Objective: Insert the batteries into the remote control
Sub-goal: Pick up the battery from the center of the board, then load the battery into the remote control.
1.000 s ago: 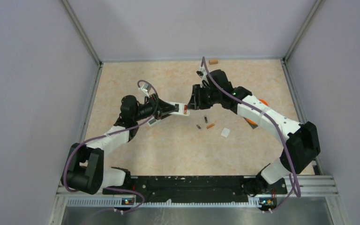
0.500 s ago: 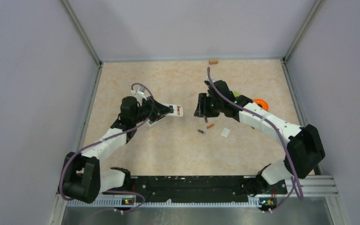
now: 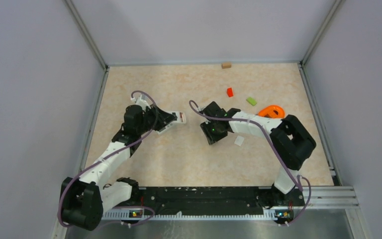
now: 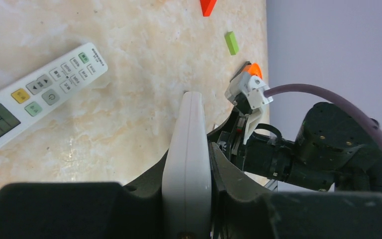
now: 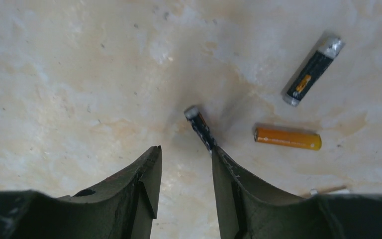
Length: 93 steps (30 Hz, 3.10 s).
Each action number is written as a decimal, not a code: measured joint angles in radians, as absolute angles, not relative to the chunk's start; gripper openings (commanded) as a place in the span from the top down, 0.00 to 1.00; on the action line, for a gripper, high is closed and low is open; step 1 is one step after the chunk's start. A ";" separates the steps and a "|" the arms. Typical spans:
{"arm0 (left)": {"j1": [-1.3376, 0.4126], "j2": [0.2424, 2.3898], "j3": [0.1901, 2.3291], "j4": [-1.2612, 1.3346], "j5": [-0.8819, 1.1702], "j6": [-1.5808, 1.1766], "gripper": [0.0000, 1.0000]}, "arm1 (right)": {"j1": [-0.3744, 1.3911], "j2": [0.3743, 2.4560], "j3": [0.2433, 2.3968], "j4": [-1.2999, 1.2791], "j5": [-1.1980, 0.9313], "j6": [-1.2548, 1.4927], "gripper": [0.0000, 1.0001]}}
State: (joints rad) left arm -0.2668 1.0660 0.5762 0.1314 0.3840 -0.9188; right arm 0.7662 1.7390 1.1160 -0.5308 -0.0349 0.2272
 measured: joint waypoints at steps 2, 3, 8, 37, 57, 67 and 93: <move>-0.266 1.065 0.576 0.116 0.376 -0.914 1.00 | 0.782 1.766 1.146 -0.535 -0.006 0.206 0.59; -0.266 1.065 0.576 0.110 0.376 -0.913 1.00 | 0.785 1.772 1.156 -0.534 0.004 0.200 0.60; -0.262 1.065 0.576 0.093 0.373 -0.912 1.00 | 0.786 1.801 1.166 -0.525 0.046 0.182 0.61; -0.256 1.200 0.576 0.239 0.574 -0.971 1.00 | 0.756 1.699 1.232 -0.598 0.062 0.434 0.97; -0.263 1.338 0.550 0.516 0.745 -1.106 1.00 | 0.742 1.600 1.316 -0.535 -0.212 0.723 0.93; -0.263 1.326 0.535 0.522 0.743 -1.105 1.00 | 0.731 1.621 1.317 -0.539 -0.222 0.756 0.77; -0.263 1.326 0.534 0.539 0.744 -1.125 1.00 | 0.688 1.617 1.310 -0.454 -0.258 0.842 0.46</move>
State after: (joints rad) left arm -0.2634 1.3262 0.5339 0.5388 0.7444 -1.1248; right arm 0.6884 1.6165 1.3098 -0.4538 -0.2581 0.8417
